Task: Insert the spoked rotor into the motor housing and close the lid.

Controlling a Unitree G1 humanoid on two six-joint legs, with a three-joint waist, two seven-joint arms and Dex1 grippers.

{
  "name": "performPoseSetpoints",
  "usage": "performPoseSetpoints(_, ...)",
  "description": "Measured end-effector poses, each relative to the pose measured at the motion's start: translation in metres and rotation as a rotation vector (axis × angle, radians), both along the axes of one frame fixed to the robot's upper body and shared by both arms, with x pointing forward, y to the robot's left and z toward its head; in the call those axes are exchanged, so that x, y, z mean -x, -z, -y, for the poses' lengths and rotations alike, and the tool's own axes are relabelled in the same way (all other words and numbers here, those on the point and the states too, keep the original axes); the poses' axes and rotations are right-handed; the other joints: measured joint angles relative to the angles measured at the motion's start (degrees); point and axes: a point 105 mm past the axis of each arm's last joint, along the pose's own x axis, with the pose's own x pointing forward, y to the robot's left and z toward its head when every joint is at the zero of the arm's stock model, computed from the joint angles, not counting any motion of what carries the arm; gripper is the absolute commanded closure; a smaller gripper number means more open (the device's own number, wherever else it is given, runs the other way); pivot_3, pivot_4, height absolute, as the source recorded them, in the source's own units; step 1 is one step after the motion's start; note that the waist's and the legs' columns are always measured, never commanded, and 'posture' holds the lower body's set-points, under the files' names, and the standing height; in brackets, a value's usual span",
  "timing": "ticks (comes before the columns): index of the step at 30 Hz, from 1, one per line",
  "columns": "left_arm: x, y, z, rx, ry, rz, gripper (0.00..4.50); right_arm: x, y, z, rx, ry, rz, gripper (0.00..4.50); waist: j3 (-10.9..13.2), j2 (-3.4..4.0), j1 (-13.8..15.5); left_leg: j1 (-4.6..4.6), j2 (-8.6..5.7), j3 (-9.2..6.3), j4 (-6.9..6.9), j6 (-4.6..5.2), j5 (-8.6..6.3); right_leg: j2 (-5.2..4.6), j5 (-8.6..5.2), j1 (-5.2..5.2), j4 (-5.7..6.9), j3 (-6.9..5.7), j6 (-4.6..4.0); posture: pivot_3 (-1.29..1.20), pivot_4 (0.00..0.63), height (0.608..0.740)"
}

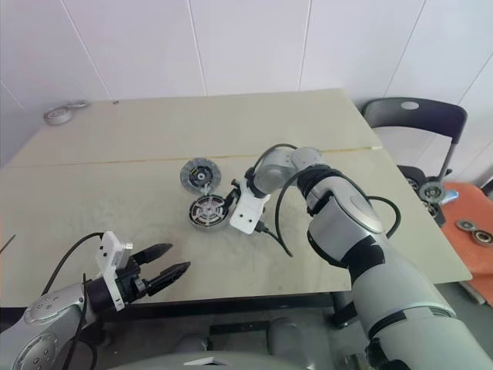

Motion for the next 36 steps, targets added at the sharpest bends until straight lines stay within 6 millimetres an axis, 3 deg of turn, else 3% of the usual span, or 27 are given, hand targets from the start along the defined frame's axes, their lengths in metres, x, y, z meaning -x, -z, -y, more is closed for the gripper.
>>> performPoseSetpoints(4,-0.001,0.000,0.000,0.001,-0.006,0.002,0.43,0.001,0.002,0.002,0.008,-0.009,0.000,2.43,0.00,0.00,0.01,0.00,0.00,0.00,0.00,0.00,0.00,0.00,0.00,0.00,0.00,0.00,0.00,0.00,0.000,0.740)
performPoseSetpoints(11,-0.001,-0.001,0.000,0.003,-0.008,0.005,0.43,0.003,0.000,0.000,-0.007,-0.032,0.001,4.36,-0.02,-0.06,0.10,0.00,0.00,0.00,0.00,0.00,0.00,-0.01,0.00,0.02,-0.02,0.00,0.00,0.00,0.000,0.740)
performPoseSetpoints(26,-0.007,-0.005,0.003,0.014,-0.006,0.032,0.43,0.007,-0.001,-0.001,0.014,-0.033,-0.033,4.43,-0.01,-0.05,-0.08,-0.02,0.00,0.00,-0.01,0.00,0.00,0.00,0.00,-0.01,-0.01,0.00,0.01,0.00,0.000,0.740)
performPoseSetpoints(36,-0.018,0.001,0.007,0.032,0.009,0.035,0.43,0.008,-0.013,0.012,0.159,0.169,-0.273,4.43,0.04,0.00,0.04,-0.01,0.00,-0.01,0.00,0.00,0.00,0.01,0.02,0.01,0.01,-0.02,0.04,0.00,0.000,0.740)
